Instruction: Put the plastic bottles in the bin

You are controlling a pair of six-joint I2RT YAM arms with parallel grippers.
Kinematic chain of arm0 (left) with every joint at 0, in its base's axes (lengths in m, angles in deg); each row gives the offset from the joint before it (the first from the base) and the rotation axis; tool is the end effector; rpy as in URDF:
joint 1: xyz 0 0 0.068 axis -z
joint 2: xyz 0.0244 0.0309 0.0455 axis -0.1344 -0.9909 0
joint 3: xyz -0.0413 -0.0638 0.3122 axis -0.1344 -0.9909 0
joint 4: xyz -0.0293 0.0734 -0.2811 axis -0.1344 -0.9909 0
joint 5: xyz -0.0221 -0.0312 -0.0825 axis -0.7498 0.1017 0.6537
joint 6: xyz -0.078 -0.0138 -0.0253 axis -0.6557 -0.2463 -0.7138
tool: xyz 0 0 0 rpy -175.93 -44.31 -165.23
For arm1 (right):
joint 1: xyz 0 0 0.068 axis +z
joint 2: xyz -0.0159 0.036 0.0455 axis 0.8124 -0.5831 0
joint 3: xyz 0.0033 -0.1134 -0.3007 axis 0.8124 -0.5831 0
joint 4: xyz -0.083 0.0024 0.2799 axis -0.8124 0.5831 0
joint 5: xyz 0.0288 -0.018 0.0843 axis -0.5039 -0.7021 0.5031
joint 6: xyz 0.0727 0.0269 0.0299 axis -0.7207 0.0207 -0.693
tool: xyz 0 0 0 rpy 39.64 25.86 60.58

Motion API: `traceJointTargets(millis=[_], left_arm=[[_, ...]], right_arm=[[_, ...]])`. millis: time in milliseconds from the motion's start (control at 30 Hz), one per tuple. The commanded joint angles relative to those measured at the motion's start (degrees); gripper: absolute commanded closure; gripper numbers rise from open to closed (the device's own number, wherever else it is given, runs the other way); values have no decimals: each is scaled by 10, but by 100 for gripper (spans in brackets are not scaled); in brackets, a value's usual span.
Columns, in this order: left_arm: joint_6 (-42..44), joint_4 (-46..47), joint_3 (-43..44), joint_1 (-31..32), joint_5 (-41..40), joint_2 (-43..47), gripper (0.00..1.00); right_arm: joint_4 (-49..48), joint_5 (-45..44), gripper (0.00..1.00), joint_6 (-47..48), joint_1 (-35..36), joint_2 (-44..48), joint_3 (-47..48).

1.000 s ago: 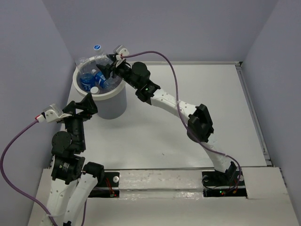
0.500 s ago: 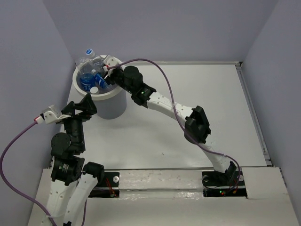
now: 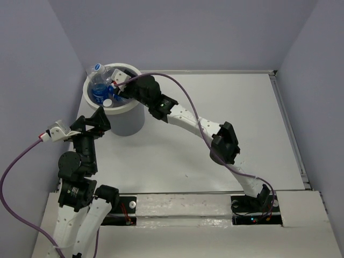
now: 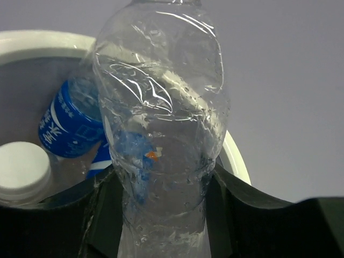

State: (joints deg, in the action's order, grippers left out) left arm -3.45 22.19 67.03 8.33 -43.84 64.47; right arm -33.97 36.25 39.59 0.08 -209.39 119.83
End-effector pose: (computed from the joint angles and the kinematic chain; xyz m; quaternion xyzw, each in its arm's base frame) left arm 0.0946 0.0040 0.4304 -0.1964 0.5334 -0.1430 0.8102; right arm 0.3914 0.5460 0.3906 -0.4664 0.4958 0.1362 0.7198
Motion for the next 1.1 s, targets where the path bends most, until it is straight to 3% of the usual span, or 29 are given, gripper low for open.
traceJointTargets(millis=[0,67,200,567,733,933,1067], left_arm=[[2,26,2,-1,-9,10,1],[6,31,4,-1,-12,13,1],[18,31,38,-1,-7,9,1],[0,-13,118,-1,49,-9,1],[-3,-44,146,-1,67,-26,1],[-8,-69,157,-1,70,-39,1],[-12,-81,166,-1,90,-39,1]], right_arm=[[23,-5,30,17,1,-22,27],[23,0,20,7,1,-22,27],[22,27,11,-31,1,-5,27],[-4,165,3,-164,1,134,-53],[22,214,2,-198,1,180,-77],[21,207,1,-219,1,208,-115],[-22,193,11,-252,1,277,-194]])
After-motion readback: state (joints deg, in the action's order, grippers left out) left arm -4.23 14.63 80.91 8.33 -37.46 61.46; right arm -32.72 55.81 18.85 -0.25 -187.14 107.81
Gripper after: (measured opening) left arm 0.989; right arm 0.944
